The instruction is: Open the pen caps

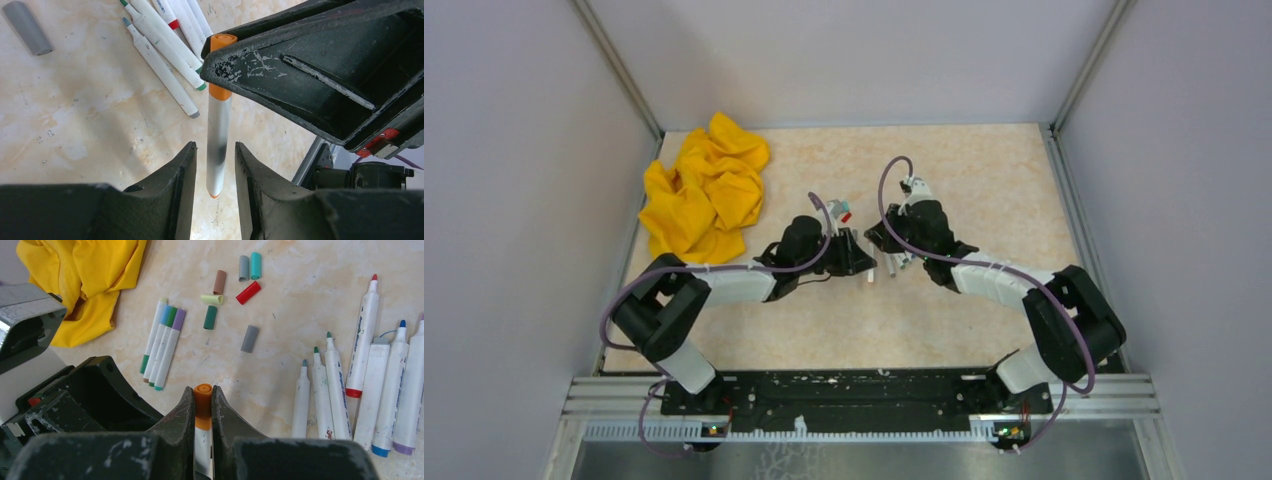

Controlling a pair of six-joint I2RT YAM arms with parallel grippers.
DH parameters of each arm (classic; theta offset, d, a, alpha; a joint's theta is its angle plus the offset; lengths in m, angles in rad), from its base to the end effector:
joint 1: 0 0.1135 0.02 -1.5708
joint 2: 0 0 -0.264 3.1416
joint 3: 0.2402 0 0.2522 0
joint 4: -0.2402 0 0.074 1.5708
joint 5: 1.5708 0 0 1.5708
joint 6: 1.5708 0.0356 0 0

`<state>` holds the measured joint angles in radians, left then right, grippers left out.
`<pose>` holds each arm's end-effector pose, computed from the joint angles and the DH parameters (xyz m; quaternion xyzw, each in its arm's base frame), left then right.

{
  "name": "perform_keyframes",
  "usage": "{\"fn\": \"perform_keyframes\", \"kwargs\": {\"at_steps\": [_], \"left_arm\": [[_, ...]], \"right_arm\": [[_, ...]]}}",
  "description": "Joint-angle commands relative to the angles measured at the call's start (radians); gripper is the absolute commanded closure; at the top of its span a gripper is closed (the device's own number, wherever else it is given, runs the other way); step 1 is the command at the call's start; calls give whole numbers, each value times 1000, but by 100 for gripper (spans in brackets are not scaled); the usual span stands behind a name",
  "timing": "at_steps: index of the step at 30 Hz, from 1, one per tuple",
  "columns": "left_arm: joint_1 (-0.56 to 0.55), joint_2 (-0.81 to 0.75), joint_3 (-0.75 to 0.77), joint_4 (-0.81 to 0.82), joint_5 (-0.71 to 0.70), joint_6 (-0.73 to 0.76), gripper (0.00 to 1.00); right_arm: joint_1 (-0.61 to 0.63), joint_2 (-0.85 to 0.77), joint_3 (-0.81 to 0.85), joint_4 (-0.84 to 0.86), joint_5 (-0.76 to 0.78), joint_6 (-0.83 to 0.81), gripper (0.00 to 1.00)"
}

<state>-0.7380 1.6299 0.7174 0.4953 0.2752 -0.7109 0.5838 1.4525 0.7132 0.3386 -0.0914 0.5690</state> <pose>0.2390 -0.2305 0.1761 0.0861 0.8292 -0.4441 0.3283 0.2577 0.1742 0.2123 -0.0314 0.8326 0.3326 0.4418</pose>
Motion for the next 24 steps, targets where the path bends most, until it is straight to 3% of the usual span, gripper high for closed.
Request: {"fn": "perform_keyframes", "kwargs": {"at_steps": [1,6,7,9,16,24], "left_arm": [[-3,25,-17,111,34,-15,60],[-3,45,-21,160,69,-26,63],[-3,50,-26,173,77,-27,71],[-3,46,-42,199,85,-24,100],[-21,-26,-85,122,26,47,100],[-71,-5,-100,26,-25,70,100]], "right_arm": [[-10,-39,-5,78,-24,18,100],[-13,-37,-12,94,-31,30,100],[-13,-35,-12,95,-31,32,100],[-17,-37,-13,97,-30,34,100],[-51,-33,-25,130,-23,41,100],[-226,29,71,267,-142,125,100]]}}
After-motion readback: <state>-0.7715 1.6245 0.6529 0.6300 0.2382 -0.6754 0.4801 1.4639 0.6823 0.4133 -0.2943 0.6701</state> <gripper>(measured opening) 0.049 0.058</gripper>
